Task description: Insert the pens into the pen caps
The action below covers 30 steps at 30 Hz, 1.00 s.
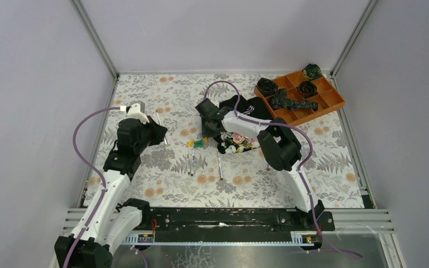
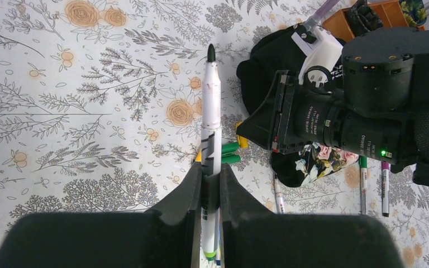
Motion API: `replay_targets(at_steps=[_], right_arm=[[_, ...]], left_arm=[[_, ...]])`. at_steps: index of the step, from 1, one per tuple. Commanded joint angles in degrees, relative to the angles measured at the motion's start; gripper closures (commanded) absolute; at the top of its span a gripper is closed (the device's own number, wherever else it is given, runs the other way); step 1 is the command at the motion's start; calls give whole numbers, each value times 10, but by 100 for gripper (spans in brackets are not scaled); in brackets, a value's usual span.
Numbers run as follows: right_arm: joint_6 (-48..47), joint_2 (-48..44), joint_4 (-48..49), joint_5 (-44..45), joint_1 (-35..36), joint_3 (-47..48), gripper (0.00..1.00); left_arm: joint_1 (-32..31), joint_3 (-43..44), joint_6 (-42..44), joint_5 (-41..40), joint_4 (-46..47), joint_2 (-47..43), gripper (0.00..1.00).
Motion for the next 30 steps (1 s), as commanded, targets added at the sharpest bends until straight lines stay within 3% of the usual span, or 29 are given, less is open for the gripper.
replay_targets(at_steps=[1,7,16,23,30], right_arm=[[-10,9,-20,8,5,15,82],[-26,-8,-28,8,5,15,100],[-16,-169,31,-53,1,-58,100],[13,-308,97,-54,0,-149,100],[35,-388,198,-70,0,-208,100]], left_arm=[[2,0,-14,6,25,15,100],[0,-2,-23,38,40,31,100],[-83,-28,-57,107,127,92,100],[-96,-52,-70,267,250,115,100],[-123,-61,-72,330,293,114,100]])
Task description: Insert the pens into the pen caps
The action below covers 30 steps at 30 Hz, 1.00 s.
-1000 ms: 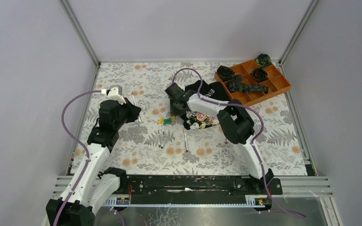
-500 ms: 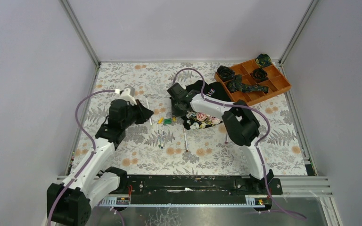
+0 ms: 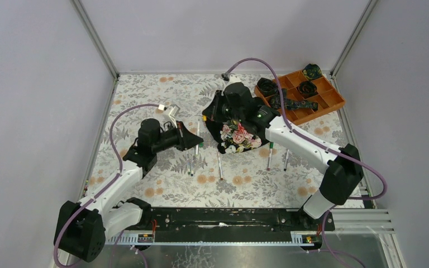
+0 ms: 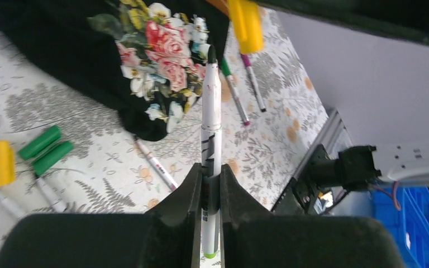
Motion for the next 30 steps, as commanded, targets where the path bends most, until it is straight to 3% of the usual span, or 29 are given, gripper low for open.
replay_targets(at_steps=[1,30], right_arm=[[19,-22,81,-21,0,-26,100],[9,-49,101,-25,0,-32,100]], left_arm=[[-15,-8,-6,70,81,-2,100],[-19,-10,-4,49,71,-6,100]])
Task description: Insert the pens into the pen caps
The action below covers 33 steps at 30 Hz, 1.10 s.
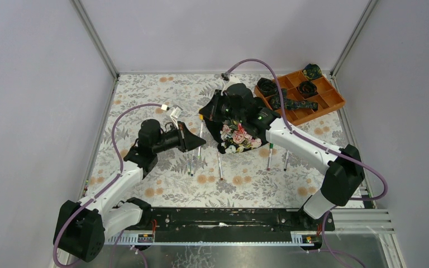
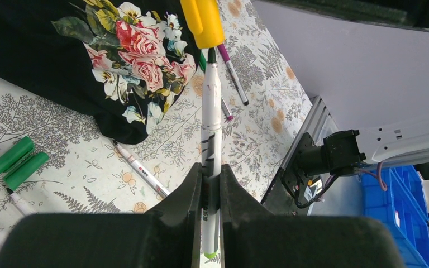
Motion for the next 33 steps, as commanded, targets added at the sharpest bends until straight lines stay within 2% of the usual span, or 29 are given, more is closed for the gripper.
replay_targets(at_steps=[1,22,33], right_arm=[[-5,-31,23,7,0,1,100],[-9,-37,18,-27,1,-25,100],[32,-82,64,-54,21,-124,100]], left_arm=[[-3,-4,0,-8,29,-7,100],[-3,-5,2,-23,21,-14,100],[-3,-1,5,-30,23,-21,100]])
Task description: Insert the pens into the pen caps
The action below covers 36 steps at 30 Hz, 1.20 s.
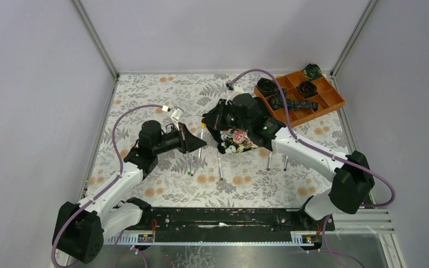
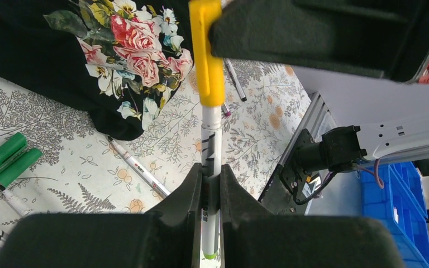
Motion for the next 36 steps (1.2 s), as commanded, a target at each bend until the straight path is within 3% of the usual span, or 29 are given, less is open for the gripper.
replay_targets(at_steps=[1,6,10,15,25,30,36], right_arm=[[15,-35,23,-27,22,-45,100],[19,-41,50,-68,26,-84,97],[9,-64,51,-51,20,-83,52],[-2,-69,59,-63,-14,-52,36],[23,-25,162,-231,-59,-23,37],[14,-21,155,-230,-59,-22,38],[-17,-34,119,-187,-59,-26,38]], left_arm=[[2,1,5,-15,31,-12,100],[2,-4,0,7,52,-15,100],[2,-9,-4,24,65,-27,100],[2,-17,-13,43,86,-40,100],[3,-17,-16,66,98,-41,100],[3,-18,-16,63,99,-42,100],[2,-18,-10,3,69,-60,100]])
